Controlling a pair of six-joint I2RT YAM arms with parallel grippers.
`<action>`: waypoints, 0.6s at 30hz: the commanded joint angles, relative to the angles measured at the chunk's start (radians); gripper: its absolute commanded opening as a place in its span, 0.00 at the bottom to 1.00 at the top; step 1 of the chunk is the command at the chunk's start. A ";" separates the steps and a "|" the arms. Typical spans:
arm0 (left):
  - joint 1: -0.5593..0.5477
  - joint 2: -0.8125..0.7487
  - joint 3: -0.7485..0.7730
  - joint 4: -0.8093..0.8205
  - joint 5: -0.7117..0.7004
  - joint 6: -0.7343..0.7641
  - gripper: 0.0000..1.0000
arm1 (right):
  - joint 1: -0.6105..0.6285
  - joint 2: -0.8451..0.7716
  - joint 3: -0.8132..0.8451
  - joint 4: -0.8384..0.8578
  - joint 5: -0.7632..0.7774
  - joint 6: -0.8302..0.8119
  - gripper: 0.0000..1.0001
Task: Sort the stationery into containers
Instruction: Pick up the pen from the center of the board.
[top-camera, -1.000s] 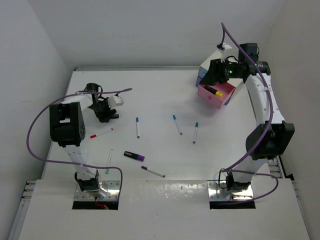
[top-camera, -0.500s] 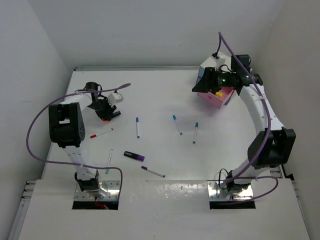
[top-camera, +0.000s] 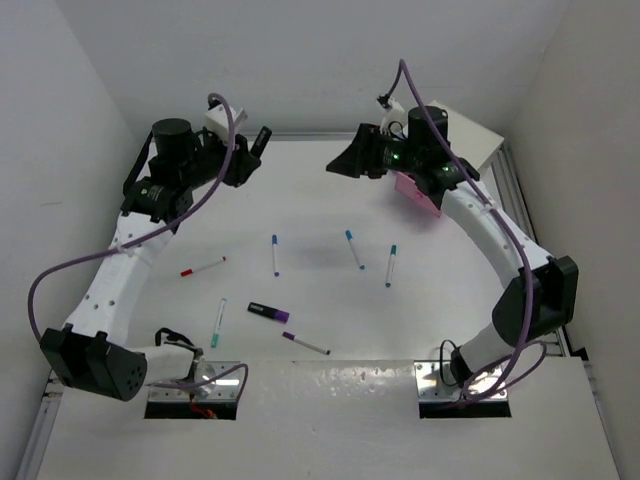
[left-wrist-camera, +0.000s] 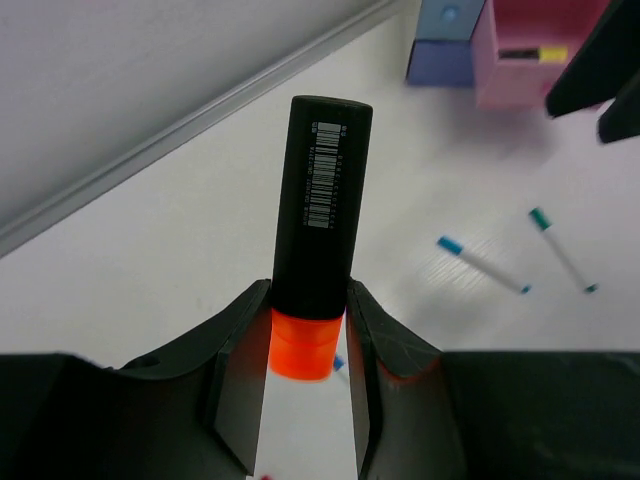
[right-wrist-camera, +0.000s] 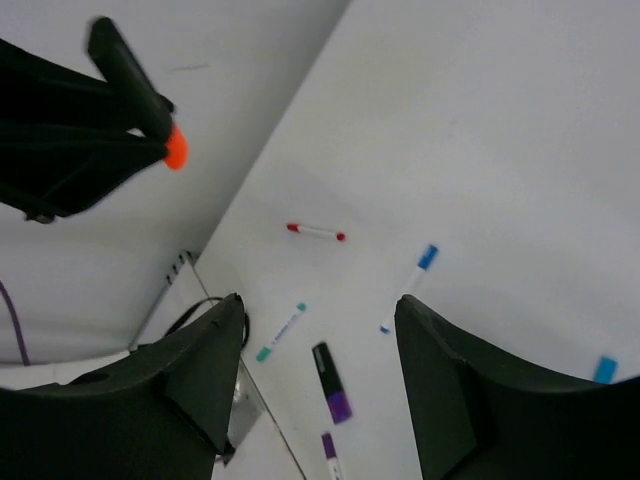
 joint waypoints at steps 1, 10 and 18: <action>-0.005 -0.002 -0.026 0.068 -0.001 -0.260 0.00 | 0.044 -0.003 0.100 0.173 0.062 0.092 0.61; -0.016 -0.012 -0.024 0.118 0.091 -0.363 0.00 | 0.168 0.086 0.236 0.187 0.117 0.057 0.61; -0.020 -0.012 -0.026 0.132 0.128 -0.369 0.00 | 0.240 0.161 0.334 0.147 0.216 0.028 0.60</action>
